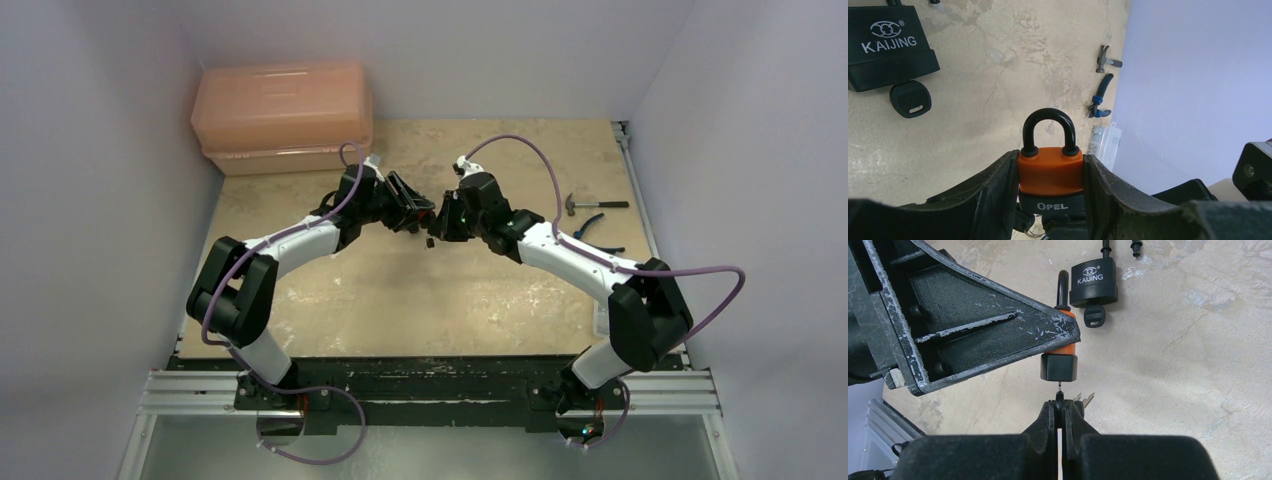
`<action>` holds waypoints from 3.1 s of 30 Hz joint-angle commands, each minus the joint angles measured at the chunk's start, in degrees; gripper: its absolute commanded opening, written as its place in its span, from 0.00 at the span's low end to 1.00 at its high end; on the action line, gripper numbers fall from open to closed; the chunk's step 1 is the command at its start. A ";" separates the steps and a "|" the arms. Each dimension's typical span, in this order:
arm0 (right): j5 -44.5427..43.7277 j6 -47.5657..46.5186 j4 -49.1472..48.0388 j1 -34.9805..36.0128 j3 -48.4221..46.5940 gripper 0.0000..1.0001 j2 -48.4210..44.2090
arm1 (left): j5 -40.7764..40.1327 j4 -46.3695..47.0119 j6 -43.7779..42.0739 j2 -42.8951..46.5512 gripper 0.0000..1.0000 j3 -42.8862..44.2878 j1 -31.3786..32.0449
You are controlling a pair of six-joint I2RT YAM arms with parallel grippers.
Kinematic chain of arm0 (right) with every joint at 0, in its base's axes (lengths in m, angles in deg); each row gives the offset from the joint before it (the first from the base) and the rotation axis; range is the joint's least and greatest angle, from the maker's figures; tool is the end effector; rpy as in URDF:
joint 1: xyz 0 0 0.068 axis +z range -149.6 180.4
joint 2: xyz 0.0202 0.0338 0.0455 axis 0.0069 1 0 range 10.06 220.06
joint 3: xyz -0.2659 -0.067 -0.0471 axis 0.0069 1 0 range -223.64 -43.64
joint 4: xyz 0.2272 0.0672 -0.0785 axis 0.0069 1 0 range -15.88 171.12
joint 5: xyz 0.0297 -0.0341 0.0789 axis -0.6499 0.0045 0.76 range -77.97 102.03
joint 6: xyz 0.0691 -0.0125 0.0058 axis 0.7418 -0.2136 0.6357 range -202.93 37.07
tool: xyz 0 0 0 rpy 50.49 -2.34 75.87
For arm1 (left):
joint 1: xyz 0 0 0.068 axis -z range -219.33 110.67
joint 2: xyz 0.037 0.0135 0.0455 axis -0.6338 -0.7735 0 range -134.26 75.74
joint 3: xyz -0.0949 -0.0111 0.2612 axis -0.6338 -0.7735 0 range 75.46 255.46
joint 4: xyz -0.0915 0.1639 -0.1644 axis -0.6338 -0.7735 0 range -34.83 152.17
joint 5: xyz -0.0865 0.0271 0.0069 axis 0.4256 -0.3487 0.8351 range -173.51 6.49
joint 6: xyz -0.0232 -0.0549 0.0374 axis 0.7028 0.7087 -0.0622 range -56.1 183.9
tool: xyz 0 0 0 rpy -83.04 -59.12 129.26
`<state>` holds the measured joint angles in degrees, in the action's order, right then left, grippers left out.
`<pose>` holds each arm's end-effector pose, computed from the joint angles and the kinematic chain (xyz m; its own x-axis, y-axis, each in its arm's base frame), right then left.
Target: Unlock with the key
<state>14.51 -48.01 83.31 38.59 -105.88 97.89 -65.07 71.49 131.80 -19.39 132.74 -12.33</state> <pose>0.2761 0.2204 0.2615 -0.7372 0.1476 -0.6593 -0.2728 0.8277 0.4903 0.3280 -0.1874 0.2253 -0.7886 -0.5847 -0.1906 -0.1391 0.4715 -0.8708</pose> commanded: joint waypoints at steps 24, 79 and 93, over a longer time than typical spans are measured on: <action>-9.19 -4.99 -1.56 0.36 -9.16 0.00 2.33 | 2.80 4.22 0.04 1.05 0.00 0.64 -0.37; -33.23 -9.23 -15.30 3.37 1.34 0.00 -2.30 | 6.41 7.82 1.16 0.67 0.00 0.65 -0.05; -9.80 3.28 -24.26 -7.29 8.02 0.00 -9.44 | 9.60 11.58 3.75 1.40 0.00 1.44 3.16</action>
<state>1.55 -50.98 70.85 39.82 -100.96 94.11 -63.91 81.70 132.85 -19.94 132.76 -12.54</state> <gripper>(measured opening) 0.037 0.477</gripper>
